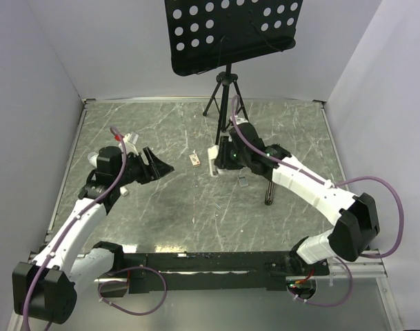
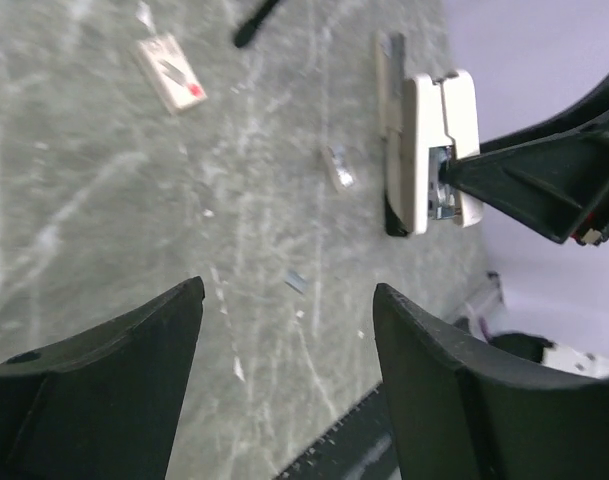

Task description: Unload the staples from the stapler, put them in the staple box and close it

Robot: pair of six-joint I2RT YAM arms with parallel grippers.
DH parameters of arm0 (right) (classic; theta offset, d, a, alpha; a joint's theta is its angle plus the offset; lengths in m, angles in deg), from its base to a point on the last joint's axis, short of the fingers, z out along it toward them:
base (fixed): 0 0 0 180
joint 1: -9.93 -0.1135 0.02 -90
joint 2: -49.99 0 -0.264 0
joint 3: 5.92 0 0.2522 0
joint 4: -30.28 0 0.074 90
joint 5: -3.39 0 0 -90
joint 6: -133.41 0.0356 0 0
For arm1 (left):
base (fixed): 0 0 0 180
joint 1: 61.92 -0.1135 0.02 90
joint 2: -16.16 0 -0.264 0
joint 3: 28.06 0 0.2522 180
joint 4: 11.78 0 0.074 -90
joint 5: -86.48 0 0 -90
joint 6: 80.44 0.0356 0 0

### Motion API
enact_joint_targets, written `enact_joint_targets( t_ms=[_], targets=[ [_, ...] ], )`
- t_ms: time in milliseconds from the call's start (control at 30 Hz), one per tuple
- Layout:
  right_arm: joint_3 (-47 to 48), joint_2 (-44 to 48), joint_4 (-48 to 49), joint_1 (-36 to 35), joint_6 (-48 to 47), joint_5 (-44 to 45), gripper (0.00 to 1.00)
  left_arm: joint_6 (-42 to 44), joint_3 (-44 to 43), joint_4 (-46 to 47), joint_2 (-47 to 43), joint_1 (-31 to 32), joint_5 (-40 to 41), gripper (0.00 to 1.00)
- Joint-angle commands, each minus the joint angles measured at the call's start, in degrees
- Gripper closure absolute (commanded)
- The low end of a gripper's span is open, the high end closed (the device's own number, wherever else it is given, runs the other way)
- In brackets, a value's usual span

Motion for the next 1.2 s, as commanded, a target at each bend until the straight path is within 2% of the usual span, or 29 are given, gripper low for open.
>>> enact_joint_targets(
  t_ms=[0,233,533,833,1167],
  targets=[
    [-1.7,3.4,11.5,-3.5,3.0,-4.5,1.0,-5.1,0.1,10.7,1.6,0.1,-8.5,0.31],
    [-2.4,2.1,17.3,-6.3,7.8,-7.4,1.0,-9.5,0.6,17.4,5.5,0.1,-13.7,0.36],
    [-0.1,-0.5,18.4,-9.7,10.0,-6.2,1.0,-10.7,2.8,21.1,7.4,0.9,-13.0,0.42],
    [3.5,-2.6,15.4,-11.5,9.9,-3.2,1.0,-6.2,0.7,17.1,6.9,2.9,-10.7,0.41],
    [6.4,-5.3,13.0,-13.7,9.4,1.3,1.0,-1.7,-1.7,10.3,8.7,4.4,-6.0,0.52]
  ],
)
